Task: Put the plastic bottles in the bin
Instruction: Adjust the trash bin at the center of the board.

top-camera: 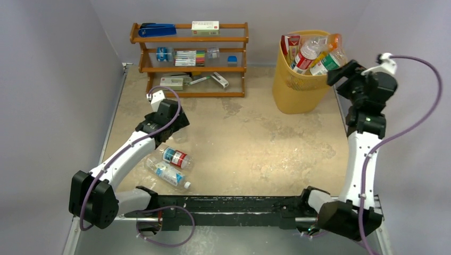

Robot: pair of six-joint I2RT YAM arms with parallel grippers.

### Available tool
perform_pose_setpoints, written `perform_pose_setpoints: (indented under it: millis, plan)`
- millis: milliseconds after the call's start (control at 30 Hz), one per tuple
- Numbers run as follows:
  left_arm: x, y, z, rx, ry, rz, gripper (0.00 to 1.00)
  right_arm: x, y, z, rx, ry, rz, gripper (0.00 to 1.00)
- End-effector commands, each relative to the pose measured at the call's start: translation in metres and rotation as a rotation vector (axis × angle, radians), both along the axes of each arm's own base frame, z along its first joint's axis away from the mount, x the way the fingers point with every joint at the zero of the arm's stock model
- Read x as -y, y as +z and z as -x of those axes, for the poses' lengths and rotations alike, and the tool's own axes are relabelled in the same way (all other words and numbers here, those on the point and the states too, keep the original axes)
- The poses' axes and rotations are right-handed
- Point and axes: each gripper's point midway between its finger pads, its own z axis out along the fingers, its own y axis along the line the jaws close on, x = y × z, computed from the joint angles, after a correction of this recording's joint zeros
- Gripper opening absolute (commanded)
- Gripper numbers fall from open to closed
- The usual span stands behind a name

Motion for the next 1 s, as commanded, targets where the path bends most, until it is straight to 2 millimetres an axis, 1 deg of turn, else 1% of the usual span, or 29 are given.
perform_pose_setpoints:
  millis: [0,67,200,333,433,533,600,700,833,933,967]
  plan:
    - [0.002,0.034,-0.013,0.091,-0.019,0.005,0.92,0.04,0.041,0.002,0.115,-0.05,-0.046,0.81]
    - [0.003,0.033,-0.013,0.09,-0.026,0.005,0.92,0.058,0.035,-0.004,0.097,-0.072,-0.072,0.8]
    - [0.007,0.031,-0.016,0.088,-0.041,0.015,0.92,0.083,0.027,-0.012,0.093,-0.105,-0.121,0.78]
    - [0.009,0.035,-0.015,0.1,-0.051,0.031,0.92,0.111,0.018,-0.022,0.095,-0.129,-0.184,0.77]
    - [0.012,0.035,-0.015,0.119,-0.058,0.054,0.92,0.134,0.007,-0.034,0.075,-0.189,-0.217,0.76]
    - [0.018,0.031,-0.016,0.118,-0.077,0.073,0.92,0.155,0.004,-0.042,0.078,-0.272,-0.221,0.79]
    - [0.022,0.027,-0.017,0.11,-0.092,0.085,0.91,0.174,0.002,-0.048,0.075,-0.342,-0.194,0.8]
    - [0.031,0.023,-0.02,0.109,-0.119,0.12,0.91,0.183,-0.009,-0.067,0.064,-0.343,-0.215,0.8]
    - [0.04,0.02,-0.022,0.11,-0.142,0.153,0.9,0.187,-0.022,-0.094,0.064,-0.369,-0.217,0.81]
    - [0.042,0.019,-0.022,0.111,-0.15,0.162,0.9,0.182,-0.03,-0.119,0.073,-0.371,-0.219,0.83]
    - [0.042,0.019,-0.022,0.113,-0.149,0.165,0.9,0.178,-0.03,-0.129,0.089,-0.36,-0.212,0.83]
